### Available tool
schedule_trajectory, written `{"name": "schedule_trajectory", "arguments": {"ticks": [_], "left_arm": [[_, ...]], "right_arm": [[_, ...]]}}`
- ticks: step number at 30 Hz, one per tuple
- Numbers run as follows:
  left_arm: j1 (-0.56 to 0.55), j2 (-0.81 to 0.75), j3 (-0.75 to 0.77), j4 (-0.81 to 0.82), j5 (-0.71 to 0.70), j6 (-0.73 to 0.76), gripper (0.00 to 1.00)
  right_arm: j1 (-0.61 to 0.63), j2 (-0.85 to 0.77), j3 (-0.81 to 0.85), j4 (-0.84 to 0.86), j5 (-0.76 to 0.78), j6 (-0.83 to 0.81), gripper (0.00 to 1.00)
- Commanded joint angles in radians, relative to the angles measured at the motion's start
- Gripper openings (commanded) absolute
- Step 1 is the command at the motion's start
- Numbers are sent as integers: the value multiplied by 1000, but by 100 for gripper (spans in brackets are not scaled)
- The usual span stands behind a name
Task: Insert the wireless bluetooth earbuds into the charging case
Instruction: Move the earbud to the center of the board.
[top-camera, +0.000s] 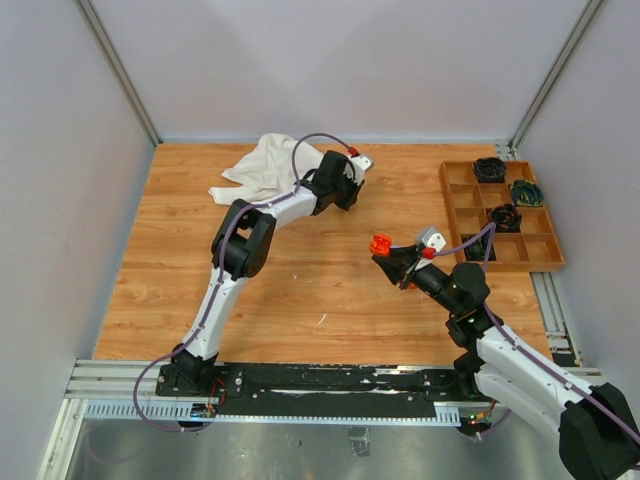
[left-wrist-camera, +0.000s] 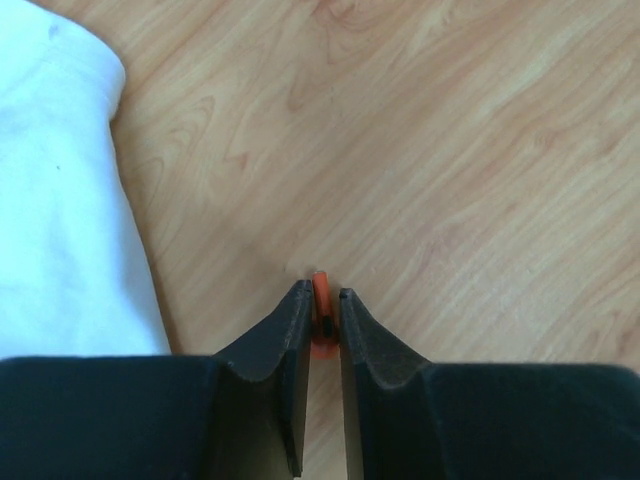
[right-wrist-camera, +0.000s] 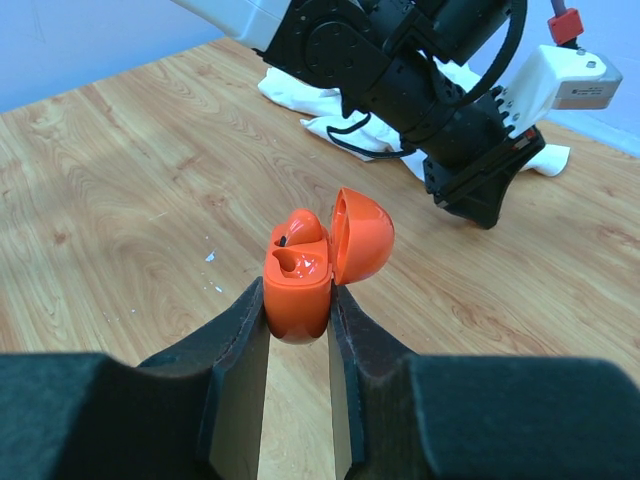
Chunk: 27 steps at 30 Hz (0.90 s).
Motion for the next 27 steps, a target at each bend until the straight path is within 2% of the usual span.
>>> {"name": "schedule_trajectory", "arguments": {"ticks": [1, 11, 19, 27], "left_arm": [[4, -82, -124, -88, 49, 40, 18], [-6, -339, -459, -121, 123, 53, 17], [-80, -522, -761, -93, 67, -33, 20], [-185, -634, -945, -81, -1, -109, 23]], "right_arm": [[-16, -27, -9, 9, 7, -9, 1], [-16, -38, -4, 19, -24, 16, 1], [-16, -36, -3, 26, -38, 29, 1], [-16, -26, -6, 34, -50, 40, 1]]}}
